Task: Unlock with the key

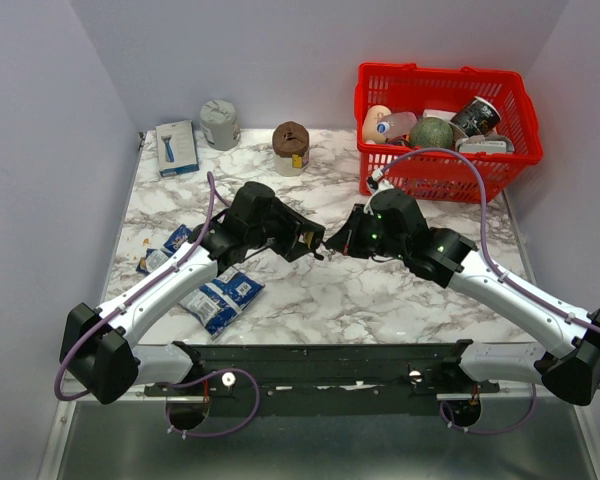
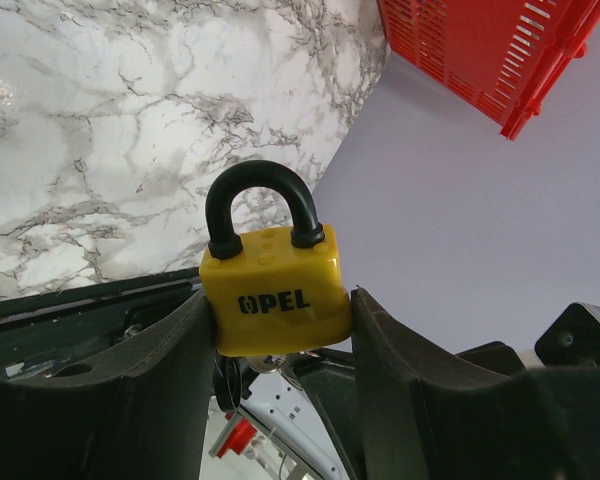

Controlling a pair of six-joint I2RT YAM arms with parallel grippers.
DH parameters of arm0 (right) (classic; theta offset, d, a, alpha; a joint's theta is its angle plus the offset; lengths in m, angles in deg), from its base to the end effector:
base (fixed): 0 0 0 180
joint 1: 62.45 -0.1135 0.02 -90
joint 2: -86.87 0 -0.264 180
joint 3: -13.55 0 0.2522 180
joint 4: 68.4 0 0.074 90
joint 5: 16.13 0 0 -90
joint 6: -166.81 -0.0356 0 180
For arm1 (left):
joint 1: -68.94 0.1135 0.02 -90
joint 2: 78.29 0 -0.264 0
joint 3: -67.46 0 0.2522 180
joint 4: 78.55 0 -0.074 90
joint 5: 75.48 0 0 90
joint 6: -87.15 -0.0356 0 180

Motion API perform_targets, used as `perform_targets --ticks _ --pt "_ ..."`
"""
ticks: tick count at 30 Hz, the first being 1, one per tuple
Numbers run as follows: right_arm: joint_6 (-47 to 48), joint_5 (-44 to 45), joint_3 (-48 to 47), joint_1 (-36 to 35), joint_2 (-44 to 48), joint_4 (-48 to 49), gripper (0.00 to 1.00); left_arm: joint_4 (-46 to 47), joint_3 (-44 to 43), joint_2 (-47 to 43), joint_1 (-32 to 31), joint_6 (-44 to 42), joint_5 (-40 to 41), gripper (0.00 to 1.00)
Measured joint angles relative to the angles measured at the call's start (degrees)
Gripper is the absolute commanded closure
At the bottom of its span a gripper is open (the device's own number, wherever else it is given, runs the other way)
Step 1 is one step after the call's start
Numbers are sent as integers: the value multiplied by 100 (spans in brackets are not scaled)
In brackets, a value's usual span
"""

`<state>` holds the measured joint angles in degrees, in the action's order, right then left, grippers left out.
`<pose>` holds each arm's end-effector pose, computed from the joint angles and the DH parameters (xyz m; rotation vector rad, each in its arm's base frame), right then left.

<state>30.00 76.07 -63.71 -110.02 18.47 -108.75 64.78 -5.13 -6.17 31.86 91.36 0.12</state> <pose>0.1801 0.1950 0.3406 0.0093 2.2658 0.9015 0.2170 -0.1751 0.3027 -1.1142 2.4006 -1.3583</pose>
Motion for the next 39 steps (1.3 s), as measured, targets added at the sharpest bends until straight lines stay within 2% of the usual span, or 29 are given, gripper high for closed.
perform_targets --ticks 39 --pt "114 4 -28 -7 -205 170 99 -203 -42 24 66 -146 26 100"
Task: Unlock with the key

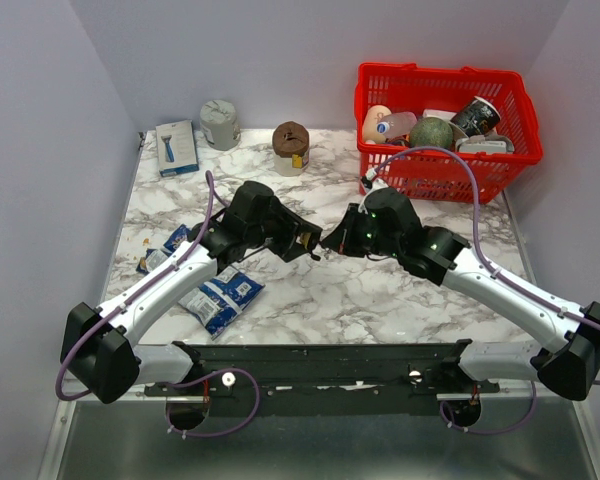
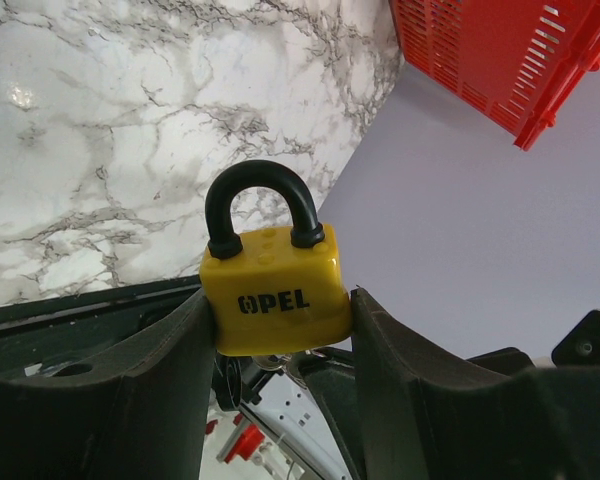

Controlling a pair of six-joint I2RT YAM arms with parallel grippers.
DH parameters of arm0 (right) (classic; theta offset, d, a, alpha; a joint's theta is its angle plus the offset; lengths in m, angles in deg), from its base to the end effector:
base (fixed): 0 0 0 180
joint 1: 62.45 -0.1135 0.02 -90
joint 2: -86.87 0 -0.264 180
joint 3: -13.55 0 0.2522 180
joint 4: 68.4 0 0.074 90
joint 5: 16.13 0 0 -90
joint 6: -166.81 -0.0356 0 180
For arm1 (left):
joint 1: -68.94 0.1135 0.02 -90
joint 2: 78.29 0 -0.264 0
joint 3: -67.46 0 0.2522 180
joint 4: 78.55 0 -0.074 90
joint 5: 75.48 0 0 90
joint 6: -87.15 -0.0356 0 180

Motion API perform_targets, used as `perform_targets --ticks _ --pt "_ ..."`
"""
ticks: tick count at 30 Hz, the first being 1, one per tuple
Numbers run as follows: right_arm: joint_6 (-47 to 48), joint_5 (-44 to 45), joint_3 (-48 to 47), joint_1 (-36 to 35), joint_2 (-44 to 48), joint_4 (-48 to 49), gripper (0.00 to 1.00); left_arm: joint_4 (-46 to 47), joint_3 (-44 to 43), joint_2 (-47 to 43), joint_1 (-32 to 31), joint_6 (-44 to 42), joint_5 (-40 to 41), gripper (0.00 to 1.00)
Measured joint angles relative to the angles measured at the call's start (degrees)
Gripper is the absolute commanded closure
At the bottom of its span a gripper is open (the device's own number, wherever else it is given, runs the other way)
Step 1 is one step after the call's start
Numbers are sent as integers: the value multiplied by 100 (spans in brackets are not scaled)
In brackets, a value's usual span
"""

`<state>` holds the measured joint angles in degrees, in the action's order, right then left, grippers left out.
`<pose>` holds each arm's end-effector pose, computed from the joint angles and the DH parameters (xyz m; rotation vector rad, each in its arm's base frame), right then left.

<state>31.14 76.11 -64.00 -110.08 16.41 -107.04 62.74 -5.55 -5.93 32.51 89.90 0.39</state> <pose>0.1866 0.2025 0.3361 -0.0140 2.2630 0.8902 0.2182 -0.1719 0.3010 -1.1130 2.4193 -1.3109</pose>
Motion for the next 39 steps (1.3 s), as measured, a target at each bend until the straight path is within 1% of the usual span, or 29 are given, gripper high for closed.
perform_targets --ticks 16,30,39 --pt "236 4 -269 -4 -348 -50 99 -127 -107 74 55 -297 177 100" --pt "380 -15 -455 24 -629 -101 99 -131 -107 116 98 -365 332 100" --pt "424 -216 -533 166 -778 -103 99 -120 -107 170 127 -385 376 100"
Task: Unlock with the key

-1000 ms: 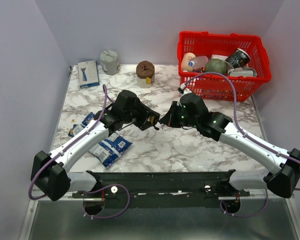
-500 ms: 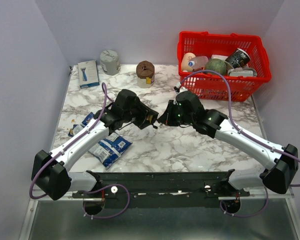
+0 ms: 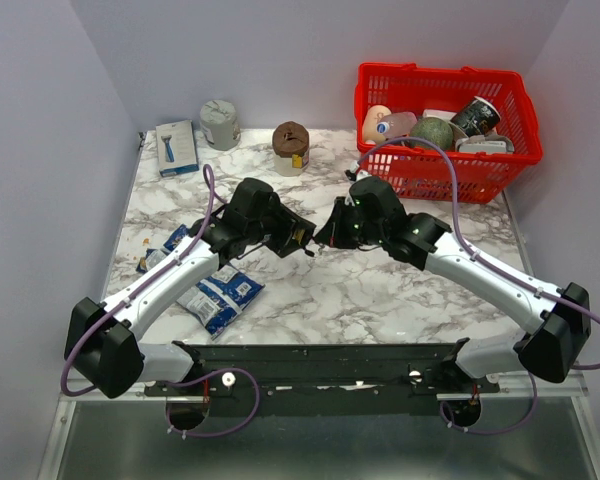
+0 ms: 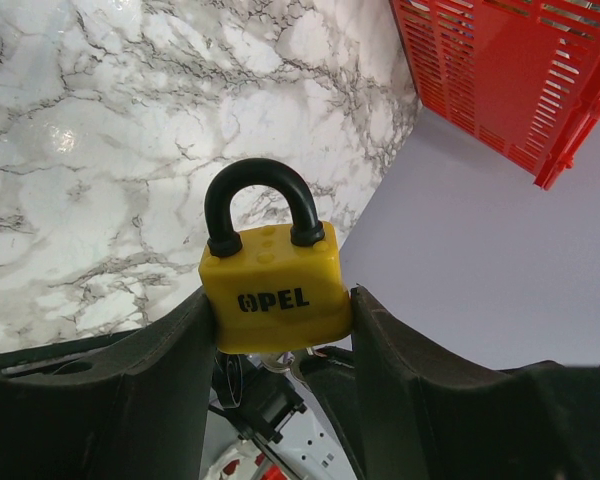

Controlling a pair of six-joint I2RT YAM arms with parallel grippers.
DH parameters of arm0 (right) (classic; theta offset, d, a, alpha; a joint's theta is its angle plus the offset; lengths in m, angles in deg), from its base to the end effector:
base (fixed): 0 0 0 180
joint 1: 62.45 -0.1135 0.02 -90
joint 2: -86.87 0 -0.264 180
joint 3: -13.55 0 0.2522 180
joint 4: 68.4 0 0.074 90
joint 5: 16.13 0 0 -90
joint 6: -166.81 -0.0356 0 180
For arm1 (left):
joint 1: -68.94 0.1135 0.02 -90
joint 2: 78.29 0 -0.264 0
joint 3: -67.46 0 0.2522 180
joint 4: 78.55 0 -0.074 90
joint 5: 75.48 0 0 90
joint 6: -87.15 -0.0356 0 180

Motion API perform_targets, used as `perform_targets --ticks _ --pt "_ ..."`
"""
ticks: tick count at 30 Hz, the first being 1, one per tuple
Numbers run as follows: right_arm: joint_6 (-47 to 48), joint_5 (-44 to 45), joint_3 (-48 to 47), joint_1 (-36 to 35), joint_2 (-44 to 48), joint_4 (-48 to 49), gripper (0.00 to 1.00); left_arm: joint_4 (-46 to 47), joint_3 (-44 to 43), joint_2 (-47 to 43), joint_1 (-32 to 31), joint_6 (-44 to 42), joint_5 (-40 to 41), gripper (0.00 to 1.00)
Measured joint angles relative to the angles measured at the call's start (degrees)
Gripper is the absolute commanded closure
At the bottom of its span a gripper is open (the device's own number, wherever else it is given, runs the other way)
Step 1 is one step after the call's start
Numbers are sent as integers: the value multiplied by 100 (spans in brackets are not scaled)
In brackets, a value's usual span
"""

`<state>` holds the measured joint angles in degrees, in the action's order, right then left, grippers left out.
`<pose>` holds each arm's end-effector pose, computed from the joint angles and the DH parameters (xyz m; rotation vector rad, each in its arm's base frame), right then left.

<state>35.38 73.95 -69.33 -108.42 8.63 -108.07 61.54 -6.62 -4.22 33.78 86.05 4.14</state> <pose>0.2136 0.2209 0.3294 -0.0909 2.3139 0.8311 0.2280 -0.1684 0.2975 -1.0884 2.3950 -1.1969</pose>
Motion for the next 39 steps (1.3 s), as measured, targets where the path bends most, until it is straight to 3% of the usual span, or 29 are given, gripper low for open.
perform_targets --ticks 25,39 --pt "96 -387 -262 212 -481 103 99 149 -17 85 22 -63 -7 100" --pt "-719 -1165 315 824 -155 896 99 1266 229 122 52 -411 -90 100"
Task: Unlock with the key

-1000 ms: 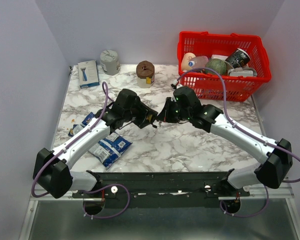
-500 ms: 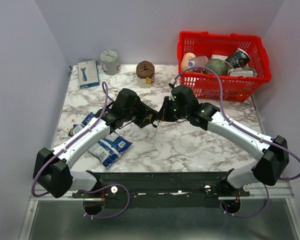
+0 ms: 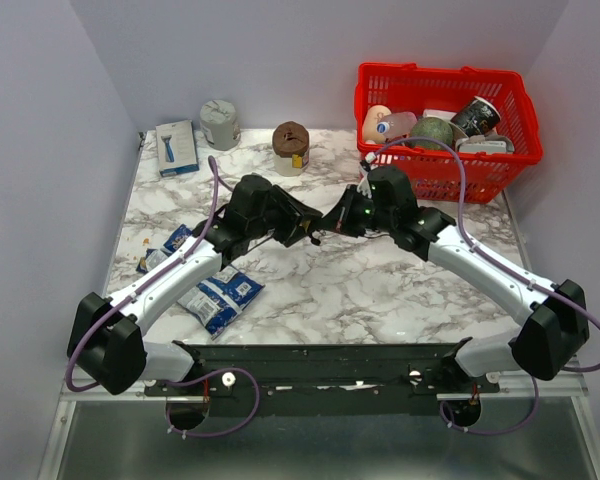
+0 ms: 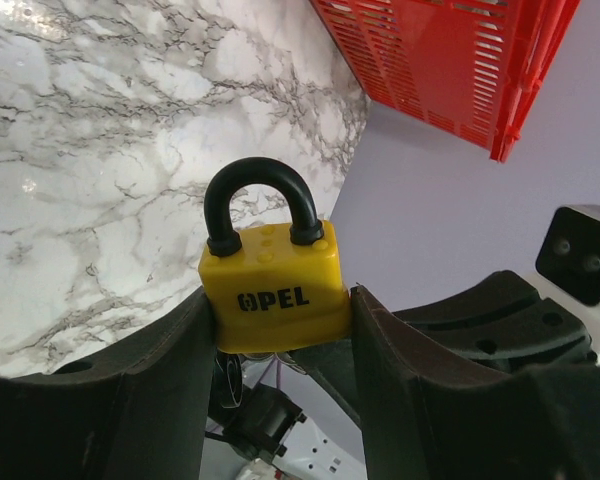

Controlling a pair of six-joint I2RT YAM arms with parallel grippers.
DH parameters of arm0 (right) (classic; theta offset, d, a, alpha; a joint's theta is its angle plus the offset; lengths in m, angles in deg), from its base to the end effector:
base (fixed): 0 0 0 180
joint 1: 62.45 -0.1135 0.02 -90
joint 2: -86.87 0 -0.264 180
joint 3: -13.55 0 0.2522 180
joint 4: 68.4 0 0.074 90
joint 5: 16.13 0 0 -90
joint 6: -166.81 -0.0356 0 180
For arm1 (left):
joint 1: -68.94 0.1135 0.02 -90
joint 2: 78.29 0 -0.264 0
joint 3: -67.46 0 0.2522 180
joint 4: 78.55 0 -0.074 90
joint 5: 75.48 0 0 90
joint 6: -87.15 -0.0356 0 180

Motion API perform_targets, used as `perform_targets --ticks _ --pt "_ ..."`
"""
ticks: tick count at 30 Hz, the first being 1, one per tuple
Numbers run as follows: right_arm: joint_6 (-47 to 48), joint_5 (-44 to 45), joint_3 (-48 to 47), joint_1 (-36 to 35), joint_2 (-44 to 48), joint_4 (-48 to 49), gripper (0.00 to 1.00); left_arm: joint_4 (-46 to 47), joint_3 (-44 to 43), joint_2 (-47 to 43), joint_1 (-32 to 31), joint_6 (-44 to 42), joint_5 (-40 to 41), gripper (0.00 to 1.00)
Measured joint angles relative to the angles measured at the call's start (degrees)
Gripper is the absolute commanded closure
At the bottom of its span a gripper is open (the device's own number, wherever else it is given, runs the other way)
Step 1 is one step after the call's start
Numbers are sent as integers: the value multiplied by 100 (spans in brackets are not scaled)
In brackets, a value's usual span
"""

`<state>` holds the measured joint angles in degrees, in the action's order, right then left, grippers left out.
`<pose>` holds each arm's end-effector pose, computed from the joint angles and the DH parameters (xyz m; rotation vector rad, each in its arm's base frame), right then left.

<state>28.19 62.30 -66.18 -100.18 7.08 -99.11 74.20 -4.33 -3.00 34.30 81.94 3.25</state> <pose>0.2479 0.2008 0.3174 0.0863 2.2998 1.0634 0.2415 -0.1753 0.2978 -0.9146 2.2793 -1.3261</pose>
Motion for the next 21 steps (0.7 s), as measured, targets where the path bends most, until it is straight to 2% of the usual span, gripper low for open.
perform_targets --ticks 21 --pt "-1316 -719 881 461 420 1180 99 684 37 -17 0 -835 -223 100"
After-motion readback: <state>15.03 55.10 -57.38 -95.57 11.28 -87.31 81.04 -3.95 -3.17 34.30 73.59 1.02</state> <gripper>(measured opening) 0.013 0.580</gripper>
